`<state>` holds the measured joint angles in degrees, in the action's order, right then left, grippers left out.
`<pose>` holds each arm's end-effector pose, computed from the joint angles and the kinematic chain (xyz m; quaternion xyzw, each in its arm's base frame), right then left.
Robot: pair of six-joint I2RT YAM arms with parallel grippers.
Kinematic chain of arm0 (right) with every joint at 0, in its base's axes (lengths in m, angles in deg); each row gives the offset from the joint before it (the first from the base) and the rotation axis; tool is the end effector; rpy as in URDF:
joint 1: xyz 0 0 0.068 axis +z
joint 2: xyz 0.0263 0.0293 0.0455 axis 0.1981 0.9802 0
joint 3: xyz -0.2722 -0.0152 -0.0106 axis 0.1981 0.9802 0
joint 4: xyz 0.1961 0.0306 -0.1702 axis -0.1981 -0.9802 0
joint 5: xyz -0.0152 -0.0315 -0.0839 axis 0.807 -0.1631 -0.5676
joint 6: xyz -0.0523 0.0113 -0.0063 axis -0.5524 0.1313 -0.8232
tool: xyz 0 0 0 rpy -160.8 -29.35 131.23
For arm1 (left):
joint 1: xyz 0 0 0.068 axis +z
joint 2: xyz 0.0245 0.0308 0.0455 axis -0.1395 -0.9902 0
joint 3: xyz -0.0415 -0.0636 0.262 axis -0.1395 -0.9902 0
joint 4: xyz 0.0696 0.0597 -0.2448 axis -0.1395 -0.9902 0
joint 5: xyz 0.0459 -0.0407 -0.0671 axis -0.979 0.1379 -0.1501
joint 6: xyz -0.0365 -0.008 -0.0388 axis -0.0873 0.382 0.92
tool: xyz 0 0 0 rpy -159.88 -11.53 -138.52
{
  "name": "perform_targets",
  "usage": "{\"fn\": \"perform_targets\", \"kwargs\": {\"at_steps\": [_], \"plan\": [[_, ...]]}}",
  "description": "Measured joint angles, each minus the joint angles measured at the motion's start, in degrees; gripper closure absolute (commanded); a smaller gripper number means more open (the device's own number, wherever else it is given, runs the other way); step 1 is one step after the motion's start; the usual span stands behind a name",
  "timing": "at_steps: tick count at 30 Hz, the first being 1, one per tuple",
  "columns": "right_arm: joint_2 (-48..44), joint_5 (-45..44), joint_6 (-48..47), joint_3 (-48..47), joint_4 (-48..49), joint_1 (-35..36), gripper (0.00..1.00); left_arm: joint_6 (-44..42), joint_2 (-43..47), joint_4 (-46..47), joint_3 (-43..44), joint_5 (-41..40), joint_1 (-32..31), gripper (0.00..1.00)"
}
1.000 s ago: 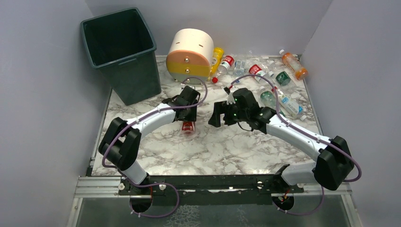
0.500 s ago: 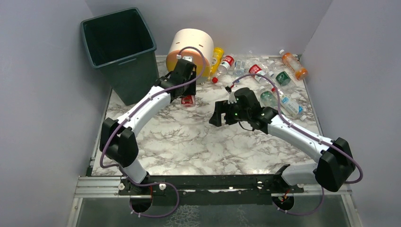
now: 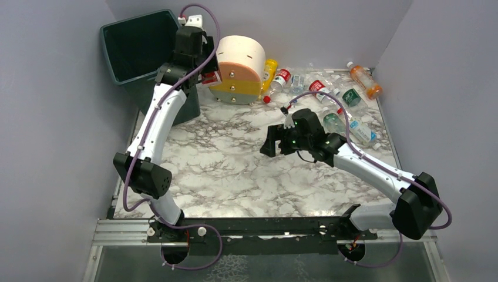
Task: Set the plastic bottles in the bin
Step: Place the plastic bottle in the trash bin.
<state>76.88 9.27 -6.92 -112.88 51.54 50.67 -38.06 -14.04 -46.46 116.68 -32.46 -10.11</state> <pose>0.2185 0.1868 0.2741 -0.1505 0.8796 0.3047 0.3330 0.3599 -0.1106 0.4418 -0.0293 0.8415 -0.0752 0.5343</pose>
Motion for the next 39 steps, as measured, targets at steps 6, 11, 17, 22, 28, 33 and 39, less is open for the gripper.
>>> {"fn": "perform_targets", "kwargs": {"at_steps": [6, 11, 17, 22, 28, 33, 39], "plan": [[0.0, 0.26, 0.02, 0.0, 0.0, 0.0, 0.08, -0.9, -3.34, -1.31, 11.8, 2.75, 3.04, 0.62], [0.0, 0.46, 0.02, 0.0, 0.0, 0.0, 0.08, -1.09, -5.9, -1.66, 19.34, 4.28, 8.0, 0.62], [0.0, 0.5, 0.02, 0.0, 0.0, 0.0, 0.08, -1.09, -7.13, -1.46, 24.44, 6.05, 13.73, 0.63], [0.0, 0.5, 0.02, 0.0, 0.0, 0.0, 0.08, -1.09, -7.15, -0.61, 24.09, 7.19, 17.73, 0.55], [0.0, 0.46, 0.0, -0.07, -0.28, 0.0, 0.08, -1.07, -7.23, 0.33, 21.46, 8.33, 21.57, 0.4], [0.0, 0.2, -0.04, -0.76, -1.33, 0.0, 0.08, -1.07, -7.58, 0.79, 18.45, 9.51, 24.94, 0.21], [1.22, -1.2, -0.44, -2.6, -2.97, 0.0, 0.08, -0.96, -7.93, 1.09, 16.96, 10.47, 25.99, 0.01]]}}
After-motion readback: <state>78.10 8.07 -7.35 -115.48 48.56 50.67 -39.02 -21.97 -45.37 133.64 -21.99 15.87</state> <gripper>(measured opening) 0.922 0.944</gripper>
